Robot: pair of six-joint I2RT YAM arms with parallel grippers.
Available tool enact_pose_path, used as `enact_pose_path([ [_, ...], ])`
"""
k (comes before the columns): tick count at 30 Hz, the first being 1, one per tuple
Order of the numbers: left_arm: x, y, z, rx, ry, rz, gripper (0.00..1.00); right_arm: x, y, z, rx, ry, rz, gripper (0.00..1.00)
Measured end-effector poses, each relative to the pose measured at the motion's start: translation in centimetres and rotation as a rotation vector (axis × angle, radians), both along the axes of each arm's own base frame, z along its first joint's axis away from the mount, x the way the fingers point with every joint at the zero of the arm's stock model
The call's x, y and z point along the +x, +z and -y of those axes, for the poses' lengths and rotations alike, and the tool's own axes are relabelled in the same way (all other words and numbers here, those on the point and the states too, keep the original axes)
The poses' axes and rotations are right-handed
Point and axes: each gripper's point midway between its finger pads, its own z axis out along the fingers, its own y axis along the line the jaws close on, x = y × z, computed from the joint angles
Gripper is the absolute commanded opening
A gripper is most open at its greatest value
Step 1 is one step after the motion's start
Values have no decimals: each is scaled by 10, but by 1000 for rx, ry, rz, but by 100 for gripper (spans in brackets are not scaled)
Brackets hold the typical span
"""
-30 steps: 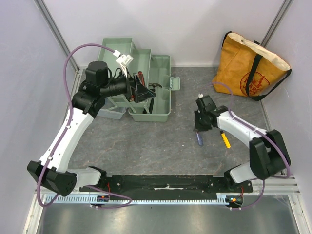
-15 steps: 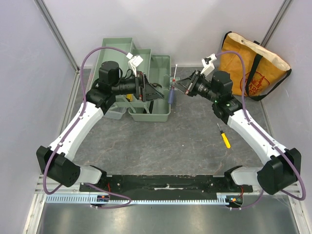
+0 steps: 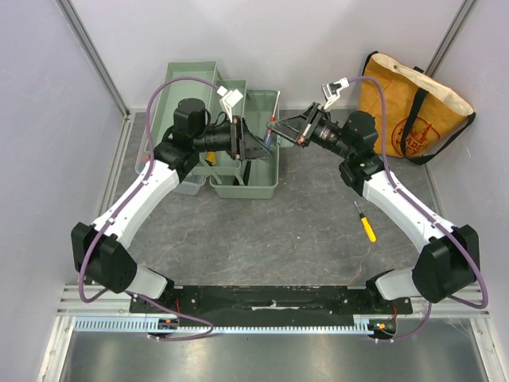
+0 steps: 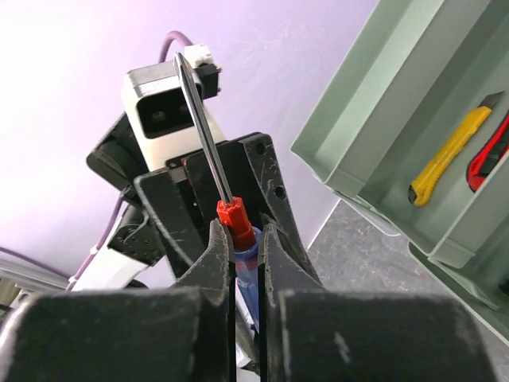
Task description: Pack the tool kit
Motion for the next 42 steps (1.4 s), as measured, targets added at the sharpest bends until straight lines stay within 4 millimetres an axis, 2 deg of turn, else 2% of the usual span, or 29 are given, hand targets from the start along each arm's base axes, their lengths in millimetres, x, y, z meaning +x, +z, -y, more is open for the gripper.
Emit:
enact_pose_path([
  [3,2,-3,3,-2,-14,-24,6,1,-1,-2,8,9,-3,0],
  [4,1,-1,4,-5,-25,-18,2,2,-3,-3,11,10,-19,3],
  [5,2,-1,4,0,-20,-16,2,4,-4,-3,17,12,-25,10],
  [6,2,-1,4,3,-19,-18,2,5,-3,-3,21,11,-26,22],
  [9,5,-1,2,32,-1,-16,2,7,-2,-3,17,8,-34,64],
  [10,7,-1,1,44,12,-10,2,8,-2,-4,5,6,-33,74],
  [12,14,0,-2,81,60,11,2,12,0,-4,-20,-10,-24,87],
  [13,18,1,-4,95,80,23,2,15,-1,-4,-34,-25,-21,89],
  [17,38,-2,-22,195,202,74,2,30,-16,8,-115,-127,-32,92],
  [21,62,-10,-51,314,334,103,2,51,-42,35,-227,-269,-93,91],
  [24,86,-18,-90,390,465,83,2,64,-66,63,-309,-372,-162,90],
  [27,111,-26,-137,441,601,43,2,71,-87,87,-374,-446,-232,89],
  [28,120,-31,-158,467,660,25,2,72,-94,94,-391,-466,-253,89],
  [33,138,-54,-222,616,801,-21,2,70,-121,112,-456,-514,-339,88],
  [39,151,-75,-242,769,808,-25,2,65,-161,149,-568,-619,-471,88],
  [42,151,-87,-256,856,842,-38,2,63,-172,167,-598,-665,-515,89],
])
